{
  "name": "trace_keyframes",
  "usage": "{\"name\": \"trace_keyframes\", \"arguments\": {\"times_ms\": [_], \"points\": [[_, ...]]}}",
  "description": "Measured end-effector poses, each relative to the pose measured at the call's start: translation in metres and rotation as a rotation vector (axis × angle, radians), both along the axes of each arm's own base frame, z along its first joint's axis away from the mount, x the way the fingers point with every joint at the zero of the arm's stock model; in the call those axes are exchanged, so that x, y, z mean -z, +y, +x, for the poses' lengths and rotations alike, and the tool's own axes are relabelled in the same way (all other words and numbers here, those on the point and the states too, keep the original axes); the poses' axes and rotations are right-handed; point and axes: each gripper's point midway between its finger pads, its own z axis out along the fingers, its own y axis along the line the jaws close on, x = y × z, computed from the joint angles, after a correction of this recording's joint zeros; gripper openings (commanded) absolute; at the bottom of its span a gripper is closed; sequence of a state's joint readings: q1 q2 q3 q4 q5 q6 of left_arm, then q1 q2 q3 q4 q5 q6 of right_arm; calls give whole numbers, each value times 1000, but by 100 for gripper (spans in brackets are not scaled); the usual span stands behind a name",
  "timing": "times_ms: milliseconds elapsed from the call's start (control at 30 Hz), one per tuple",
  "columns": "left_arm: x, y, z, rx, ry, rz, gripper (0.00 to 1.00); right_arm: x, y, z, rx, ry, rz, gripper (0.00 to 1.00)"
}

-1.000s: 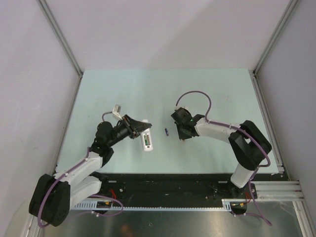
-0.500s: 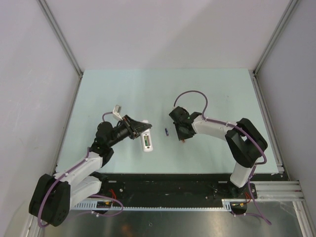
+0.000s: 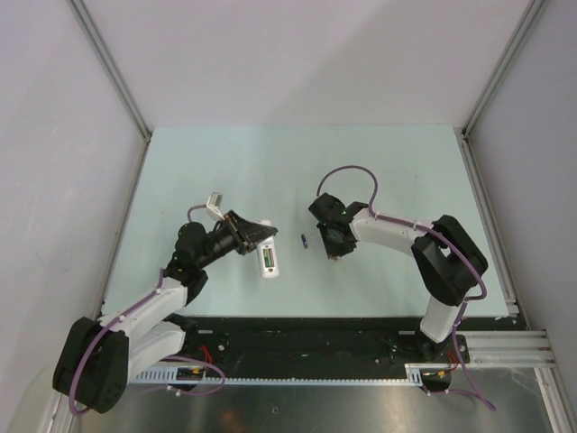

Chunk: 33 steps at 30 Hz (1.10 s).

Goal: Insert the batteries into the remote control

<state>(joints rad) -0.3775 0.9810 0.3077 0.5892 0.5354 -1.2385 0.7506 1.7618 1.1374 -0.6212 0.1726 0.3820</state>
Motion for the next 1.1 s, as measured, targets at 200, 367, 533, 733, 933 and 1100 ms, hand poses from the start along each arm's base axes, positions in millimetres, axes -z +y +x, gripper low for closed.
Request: {"name": "trace_keyframes", "arguments": {"times_ms": [200,367,533,733,933,1100], "points": [[1,0,0,2,3,1,0,5,1,-2,-21,29,-14,30],[1,0,0,3,3,2,0,11,3,-1,-25,47,-21,27],[1,0,0,3,3,1,0,12,4,0,-23,55,-22,21],[4,-1,1,4,8,10,0,12,4,0,-24,60,-22,2],[7,-1,1,4,18,14,0,11,3,0,-22,62,-25,0],[13,-1,3,4,36,21,0,11,1,-1,-18,67,-28,18]]}}
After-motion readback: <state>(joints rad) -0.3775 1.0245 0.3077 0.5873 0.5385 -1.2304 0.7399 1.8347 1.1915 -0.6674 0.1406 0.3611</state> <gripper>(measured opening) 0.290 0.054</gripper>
